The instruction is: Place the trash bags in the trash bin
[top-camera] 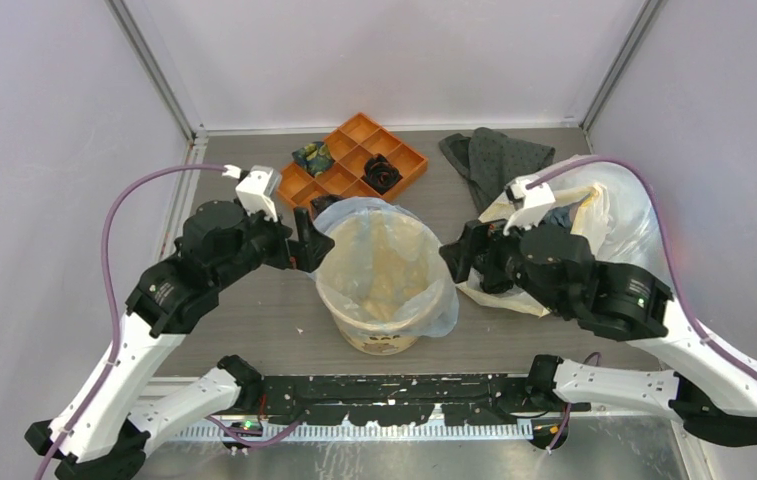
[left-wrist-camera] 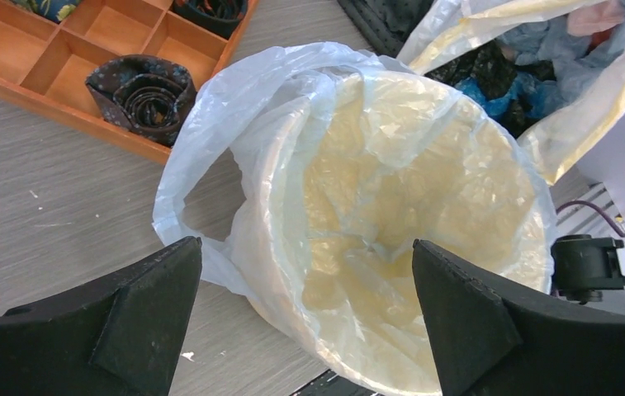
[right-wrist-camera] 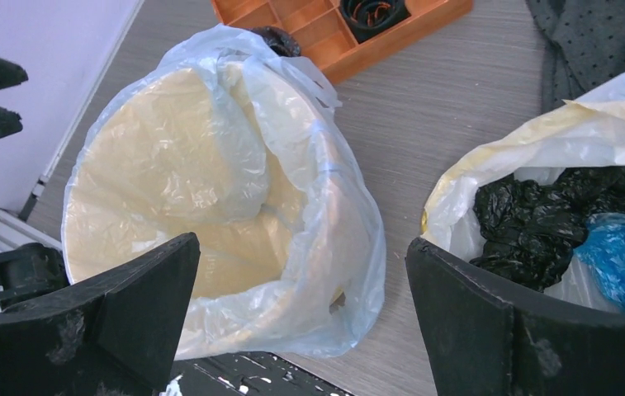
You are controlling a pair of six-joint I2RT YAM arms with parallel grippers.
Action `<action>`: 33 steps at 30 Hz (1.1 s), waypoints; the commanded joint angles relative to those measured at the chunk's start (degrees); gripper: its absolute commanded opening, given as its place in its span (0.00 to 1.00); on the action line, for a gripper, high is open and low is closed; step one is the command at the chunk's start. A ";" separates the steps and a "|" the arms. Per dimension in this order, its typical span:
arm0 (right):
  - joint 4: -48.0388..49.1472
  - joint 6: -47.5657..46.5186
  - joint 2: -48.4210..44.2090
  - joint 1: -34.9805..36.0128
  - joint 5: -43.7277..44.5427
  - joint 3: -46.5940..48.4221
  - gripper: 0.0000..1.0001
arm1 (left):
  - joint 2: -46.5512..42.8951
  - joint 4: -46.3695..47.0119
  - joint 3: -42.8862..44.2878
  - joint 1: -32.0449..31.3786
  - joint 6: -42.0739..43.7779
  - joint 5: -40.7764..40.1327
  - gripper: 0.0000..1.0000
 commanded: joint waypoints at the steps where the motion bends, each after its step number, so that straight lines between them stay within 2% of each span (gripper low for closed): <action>1: 1.48 1.59 -4.79 -0.09 4.15 -2.16 1.00 | -2.33 -0.04 1.15 -0.25 0.05 3.62 1.00; 13: 2.65 3.50 -11.21 -0.11 5.82 -5.78 1.00 | -10.16 -1.89 -1.27 -0.24 -0.33 -0.25 1.00; 33: 1.75 3.43 -13.70 -0.07 7.11 -5.74 1.00 | -10.01 -4.04 0.97 -0.21 1.18 0.68 1.00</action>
